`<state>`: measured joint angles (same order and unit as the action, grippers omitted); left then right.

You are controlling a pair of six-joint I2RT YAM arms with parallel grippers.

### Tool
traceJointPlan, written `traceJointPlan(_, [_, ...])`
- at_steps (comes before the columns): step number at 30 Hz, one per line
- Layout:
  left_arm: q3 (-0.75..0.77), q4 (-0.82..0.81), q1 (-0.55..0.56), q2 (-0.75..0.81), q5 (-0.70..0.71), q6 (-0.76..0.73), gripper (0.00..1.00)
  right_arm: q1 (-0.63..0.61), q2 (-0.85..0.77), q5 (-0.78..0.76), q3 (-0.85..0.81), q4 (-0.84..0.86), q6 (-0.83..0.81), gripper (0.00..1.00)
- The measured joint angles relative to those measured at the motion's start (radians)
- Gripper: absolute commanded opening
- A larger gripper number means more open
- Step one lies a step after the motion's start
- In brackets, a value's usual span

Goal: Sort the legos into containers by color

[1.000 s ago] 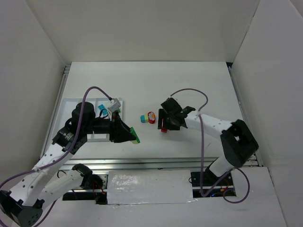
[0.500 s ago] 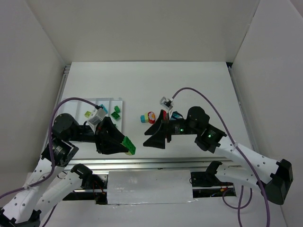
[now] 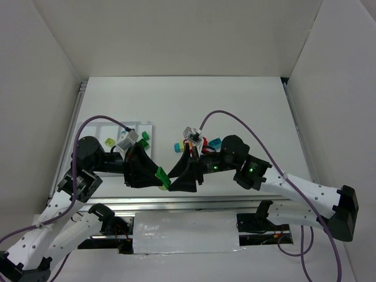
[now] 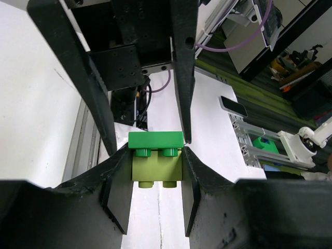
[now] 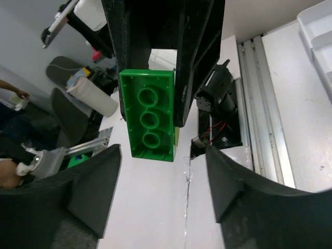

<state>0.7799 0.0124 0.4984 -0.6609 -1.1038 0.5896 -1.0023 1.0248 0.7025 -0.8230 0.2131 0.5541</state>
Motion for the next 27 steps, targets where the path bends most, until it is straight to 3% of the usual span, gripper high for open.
traceJointPlan(13, [0.0,0.03,0.0,-0.022,0.018,-0.014,0.0,-0.079,0.024,-0.17,-0.087,-0.08,-0.077,0.64])
traceJointPlan(27, [0.0,0.058,0.0,-0.028,0.034,-0.014,0.0,-0.082,0.002,-0.2,-0.045,-0.126,-0.156,0.71])
